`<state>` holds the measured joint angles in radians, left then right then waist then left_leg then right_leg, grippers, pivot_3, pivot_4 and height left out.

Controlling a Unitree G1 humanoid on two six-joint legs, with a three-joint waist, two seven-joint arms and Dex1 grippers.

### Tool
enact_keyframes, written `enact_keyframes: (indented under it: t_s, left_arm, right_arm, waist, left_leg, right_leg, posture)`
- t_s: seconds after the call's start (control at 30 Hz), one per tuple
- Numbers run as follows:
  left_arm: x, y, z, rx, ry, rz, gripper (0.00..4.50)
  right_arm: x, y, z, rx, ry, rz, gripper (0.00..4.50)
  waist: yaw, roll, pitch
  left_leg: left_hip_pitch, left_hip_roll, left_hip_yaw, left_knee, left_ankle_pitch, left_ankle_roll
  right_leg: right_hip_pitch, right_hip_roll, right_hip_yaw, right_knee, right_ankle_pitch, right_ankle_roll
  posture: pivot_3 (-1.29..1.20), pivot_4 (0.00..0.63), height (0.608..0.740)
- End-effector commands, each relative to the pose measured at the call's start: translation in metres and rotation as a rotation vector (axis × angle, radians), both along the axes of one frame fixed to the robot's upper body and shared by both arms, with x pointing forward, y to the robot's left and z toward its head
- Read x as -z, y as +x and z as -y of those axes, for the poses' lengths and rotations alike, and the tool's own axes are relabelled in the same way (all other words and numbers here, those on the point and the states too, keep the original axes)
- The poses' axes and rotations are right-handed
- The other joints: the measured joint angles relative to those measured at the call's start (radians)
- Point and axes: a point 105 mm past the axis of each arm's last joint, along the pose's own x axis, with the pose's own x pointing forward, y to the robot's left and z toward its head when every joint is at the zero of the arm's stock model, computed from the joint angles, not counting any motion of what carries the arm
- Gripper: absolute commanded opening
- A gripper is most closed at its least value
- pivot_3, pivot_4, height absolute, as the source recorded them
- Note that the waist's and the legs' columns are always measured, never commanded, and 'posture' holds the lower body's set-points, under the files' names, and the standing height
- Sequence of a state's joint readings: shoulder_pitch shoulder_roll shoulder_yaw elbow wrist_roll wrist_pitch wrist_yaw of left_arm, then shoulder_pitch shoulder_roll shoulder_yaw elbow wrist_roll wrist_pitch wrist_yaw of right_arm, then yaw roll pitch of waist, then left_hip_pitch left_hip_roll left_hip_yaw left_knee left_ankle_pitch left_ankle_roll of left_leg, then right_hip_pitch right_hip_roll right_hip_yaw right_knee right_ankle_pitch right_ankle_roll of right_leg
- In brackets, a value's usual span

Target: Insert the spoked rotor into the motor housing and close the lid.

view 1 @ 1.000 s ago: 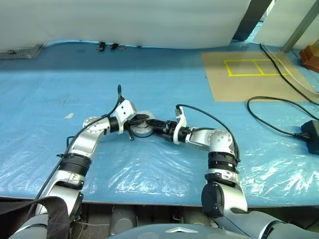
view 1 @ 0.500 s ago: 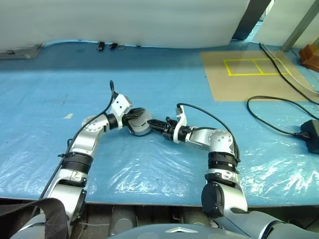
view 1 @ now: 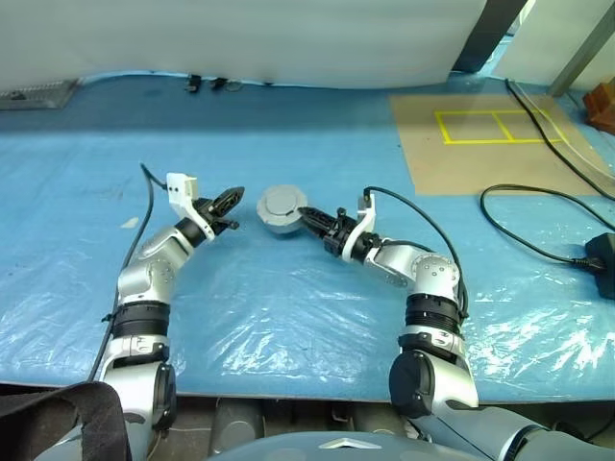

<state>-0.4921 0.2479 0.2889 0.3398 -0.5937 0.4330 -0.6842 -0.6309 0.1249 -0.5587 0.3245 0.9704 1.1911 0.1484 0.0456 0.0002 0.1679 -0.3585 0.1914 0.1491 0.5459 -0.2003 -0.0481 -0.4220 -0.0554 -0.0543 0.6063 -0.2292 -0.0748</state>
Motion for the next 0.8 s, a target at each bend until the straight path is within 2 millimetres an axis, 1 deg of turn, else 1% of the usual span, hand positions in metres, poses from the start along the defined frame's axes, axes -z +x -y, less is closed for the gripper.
enact_keyframes:
  t_s: [0.03, 0.07, 0.1, 0.13, 0.2, 0.3, 0.4, 0.47, 0.53, 0.6, 0.7, 0.8]
  left_arm:
    - [-0.015, -0.008, 0.005, 0.016, -0.155, 0.01, 0.0]
    - [-0.014, -0.011, 0.011, 0.035, -0.203, -0.014, 0.38]
    - [-0.014, -0.013, 0.016, 0.049, -0.243, -0.028, 0.57]
    - [-0.014, -0.015, 0.02, 0.054, -0.281, -0.039, 0.96]
    - [-0.015, -0.016, 0.023, 0.05, -0.33, -0.053, 1.62]
    - [-0.017, -0.018, 0.029, 0.06, -0.373, -0.065, 2.66]
    - [-0.019, -0.018, 0.035, 0.072, -0.401, -0.074, 3.7]
    - [-0.014, -0.014, 0.037, 0.04, -0.399, -0.116, 4.4]
    - [-0.012, -0.014, 0.042, 0.058, -0.414, -0.141, 4.46]
    - [-0.018, -0.015, 0.048, 0.091, -0.433, -0.134, 4.46]
    - [-0.023, -0.014, 0.05, 0.1, -0.466, -0.129, 4.46]
    - [-0.034, -0.011, 0.05, 0.111, -0.553, -0.118, 4.46]
  right_arm:
    - [-0.048, 0.002, -0.029, -0.045, 0.174, 0.121, 1.09]
    - [-0.051, 0.002, -0.03, -0.044, 0.175, 0.133, 1.09]
    - [-0.053, 0.004, -0.03, -0.043, 0.177, 0.144, 1.09]
    - [-0.055, 0.005, -0.029, -0.039, 0.18, 0.153, 1.09]
    - [-0.059, 0.008, -0.029, -0.032, 0.187, 0.165, 1.09]
    - [-0.065, 0.009, -0.027, -0.03, 0.194, 0.183, 1.09]
    - [-0.065, 0.01, -0.027, -0.038, 0.187, 0.191, 1.09]
    - [-0.066, 0.008, -0.027, -0.051, 0.193, 0.197, 1.09]
    - [-0.067, 0.005, -0.029, -0.072, 0.201, 0.205, 1.09]
    - [-0.066, 0.001, -0.031, -0.09, 0.191, 0.21, 1.09]
    - [-0.064, -0.001, -0.034, -0.102, 0.189, 0.208, 1.09]
    - [-0.061, -0.007, -0.039, -0.139, 0.168, 0.211, 1.09]
  waist:
    - [0.001, -0.001, 0.001]
    - [0.001, -0.001, 0.001]
    - [0.001, -0.001, 0.001]
    - [0.001, -0.001, 0.001]
    - [0.001, -0.002, 0.002]
    - [-0.001, -0.003, 0.003]
    - [-0.001, -0.003, 0.003]
    - [0.0, -0.003, 0.003]
    - [0.0, -0.003, 0.003]
    - [0.001, -0.004, 0.003]
    - [0.001, -0.004, 0.003]
    - [0.001, -0.004, 0.003]
  left_leg:
    - [-0.001, 0.0, 0.0, 0.0, 0.0, 0.0]
    - [-0.002, 0.0, 0.0, 0.0, 0.0, 0.0]
    - [-0.002, 0.0, 0.0, 0.0, 0.0, 0.0]
    - [-0.002, 0.0, 0.0, 0.0, 0.0, 0.0]
    - [-0.002, 0.0, 0.0, 0.0, 0.0, 0.0]
    - [-0.002, 0.001, 0.0, 0.0, 0.0, 0.0]
    - [-0.002, 0.0, 0.0, 0.001, 0.0, 0.0]
    - [-0.002, 0.0, 0.0, 0.001, 0.0, 0.0]
    - [-0.003, 0.0, 0.0, 0.001, 0.0, 0.0]
    - [-0.003, 0.0, 0.0, 0.001, 0.0, 0.0]
    - [-0.003, 0.0, -0.001, 0.001, 0.0, 0.0]
    - [-0.004, 0.0, -0.001, 0.002, 0.0, 0.0]
  right_leg:
    - [0.0, 0.0, 0.0, 0.0, 0.0, 0.0]
    - [0.0, 0.0, 0.0, 0.0, 0.0, 0.0]
    - [0.0, 0.0, 0.0, 0.0, 0.0, 0.0]
    - [0.0, 0.0, 0.0, 0.0, 0.0, 0.0]
    - [0.0, 0.0, -0.001, 0.0, 0.0, 0.0]
    - [0.0, 0.0, -0.001, 0.0, 0.0, 0.0]
    - [0.0, 0.0, -0.001, 0.0, 0.0, 0.0]
    - [0.0, 0.0, -0.001, 0.0, 0.0, 0.0]
    - [0.0, 0.0, -0.001, 0.0, 0.0, 0.0]
    - [0.0, 0.0, -0.001, 0.0, 0.0, 0.0]
    - [-0.001, 0.0, -0.001, 0.0, 0.001, 0.001]
    - [-0.001, 0.0, -0.002, 0.0, 0.001, 0.001]
  posture:
    - [0.0, 0.15, 0.74]
    - [0.0, 0.15, 0.74]
    - [0.0, 0.15, 0.74]
    - [0.0, 0.15, 0.74]
    - [0.0, 0.15, 0.74]
    - [0.0, 0.15, 0.74]
    - [0.0, 0.15, 0.74]
    - [0.0, 0.15, 0.74]
    - [0.0, 0.15, 0.74]
    - [0.0, 0.15, 0.74]
    - [0.0, 0.15, 0.74]
    - [0.0, 0.15, 0.74]
